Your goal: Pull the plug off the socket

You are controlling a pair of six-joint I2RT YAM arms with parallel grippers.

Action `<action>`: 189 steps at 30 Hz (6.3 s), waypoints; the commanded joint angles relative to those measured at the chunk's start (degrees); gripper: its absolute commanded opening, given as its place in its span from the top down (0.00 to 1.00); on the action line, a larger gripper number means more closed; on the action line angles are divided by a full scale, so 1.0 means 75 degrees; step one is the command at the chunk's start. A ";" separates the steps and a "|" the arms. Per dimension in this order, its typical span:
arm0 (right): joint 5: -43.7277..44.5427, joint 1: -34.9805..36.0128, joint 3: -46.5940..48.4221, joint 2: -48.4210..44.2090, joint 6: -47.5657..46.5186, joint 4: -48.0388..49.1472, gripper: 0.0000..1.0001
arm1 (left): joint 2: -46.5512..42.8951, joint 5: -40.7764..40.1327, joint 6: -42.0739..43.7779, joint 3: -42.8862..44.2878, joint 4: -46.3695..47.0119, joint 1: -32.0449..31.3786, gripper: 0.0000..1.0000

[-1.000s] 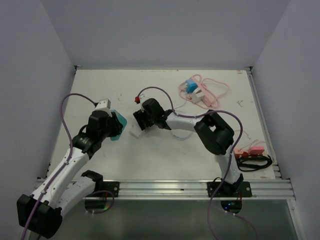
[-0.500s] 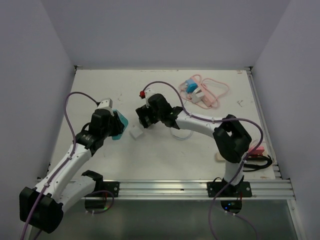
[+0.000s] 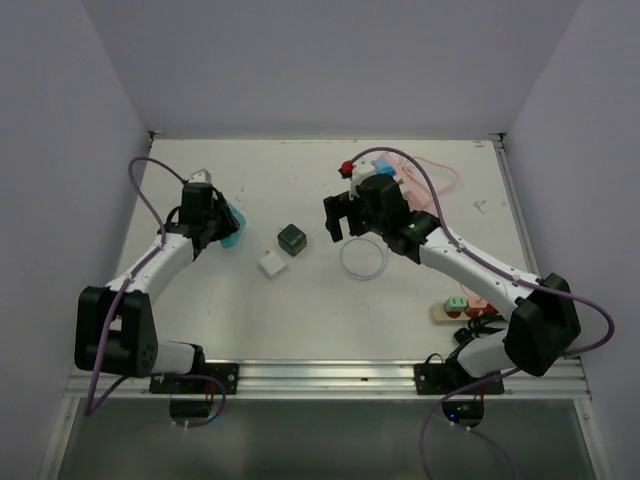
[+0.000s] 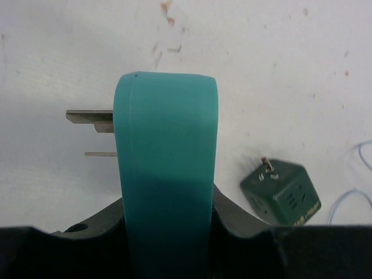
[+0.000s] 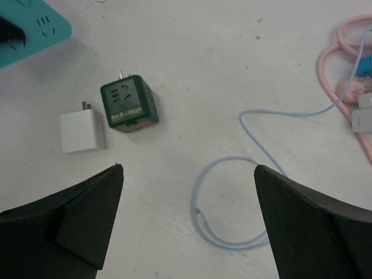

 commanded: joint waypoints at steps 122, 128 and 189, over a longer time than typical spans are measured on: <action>-0.2799 -0.4558 0.2014 0.4478 -0.1137 -0.0348 0.36 | -0.2861 0.1696 0.1698 -0.1399 0.0370 0.1211 0.00; -0.2822 -0.4558 0.2108 0.4724 -0.1219 -0.0360 0.45 | -0.2931 0.1778 0.1663 -0.1458 0.0428 0.1130 0.00; -0.2541 -0.3070 -0.1864 -0.2107 0.1757 -0.1521 1.00 | 0.2986 -0.0203 -0.0654 0.4424 -0.0425 -0.5386 0.13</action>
